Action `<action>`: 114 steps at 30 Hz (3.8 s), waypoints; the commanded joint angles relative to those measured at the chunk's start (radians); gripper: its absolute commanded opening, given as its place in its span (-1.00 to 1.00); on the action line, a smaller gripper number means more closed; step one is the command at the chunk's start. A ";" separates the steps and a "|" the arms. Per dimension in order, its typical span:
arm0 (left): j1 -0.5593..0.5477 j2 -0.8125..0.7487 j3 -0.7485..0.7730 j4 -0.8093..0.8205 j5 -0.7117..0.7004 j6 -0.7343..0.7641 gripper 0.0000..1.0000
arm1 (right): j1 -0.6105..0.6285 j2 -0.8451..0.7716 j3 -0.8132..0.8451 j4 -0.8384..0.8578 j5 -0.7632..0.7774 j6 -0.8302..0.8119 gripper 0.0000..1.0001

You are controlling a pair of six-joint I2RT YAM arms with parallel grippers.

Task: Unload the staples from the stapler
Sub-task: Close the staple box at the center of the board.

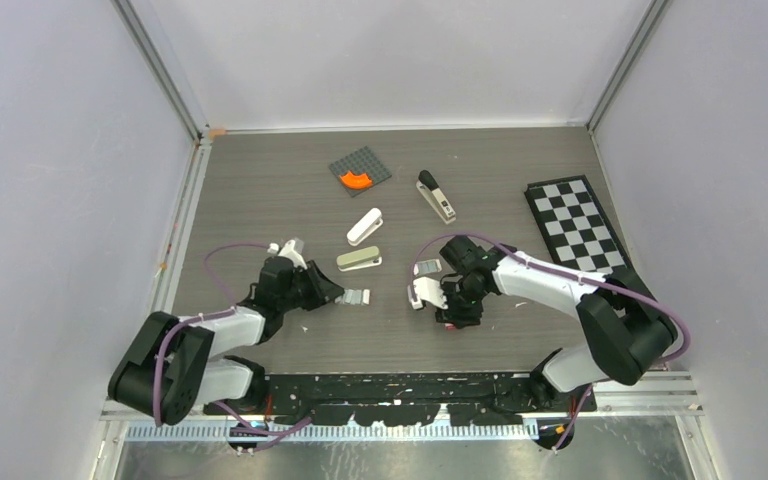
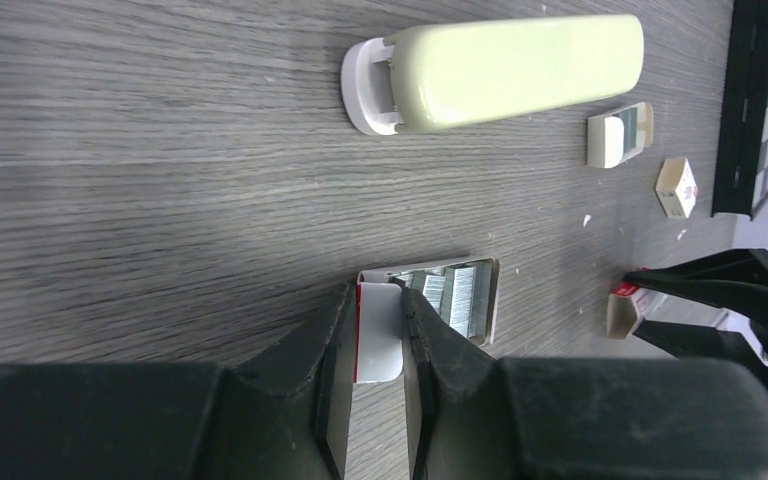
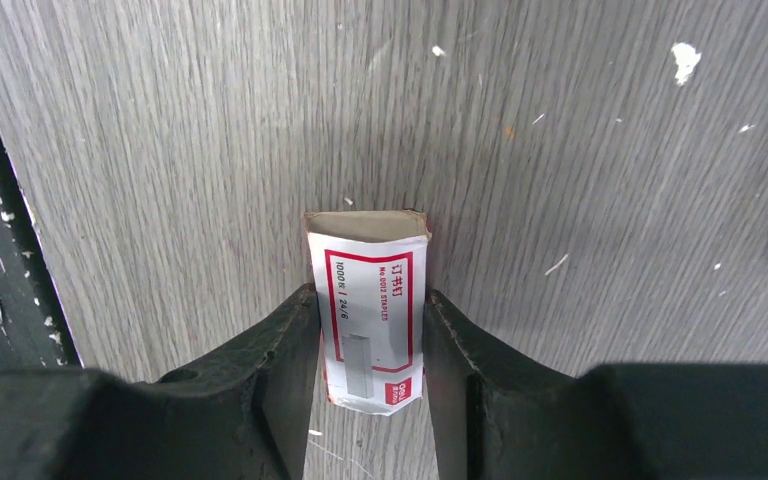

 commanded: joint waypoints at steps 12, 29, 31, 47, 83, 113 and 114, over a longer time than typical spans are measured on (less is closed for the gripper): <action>-0.173 0.157 0.039 0.162 -0.021 -0.117 -0.56 | 0.081 0.065 0.056 0.119 0.048 0.142 -0.03; -0.354 0.282 0.038 0.309 -0.193 -0.275 -0.56 | 0.157 0.116 0.078 0.166 0.101 0.216 -0.03; -0.369 0.278 0.040 0.310 -0.208 -0.281 -0.56 | 0.165 0.121 0.081 0.166 0.105 0.215 -0.03; -0.425 0.282 0.053 0.310 -0.243 -0.302 -0.55 | 0.091 0.041 0.047 0.017 0.110 0.054 0.44; -0.550 0.361 0.071 0.384 -0.340 -0.389 -0.57 | 0.131 0.092 0.042 0.119 0.174 0.139 -0.05; -0.586 0.442 0.120 0.421 -0.315 -0.406 -0.59 | 0.140 0.117 0.045 0.154 0.208 0.169 -0.02; -0.587 0.445 0.122 0.422 -0.313 -0.406 -0.59 | 0.141 0.118 0.045 0.154 0.209 0.169 -0.03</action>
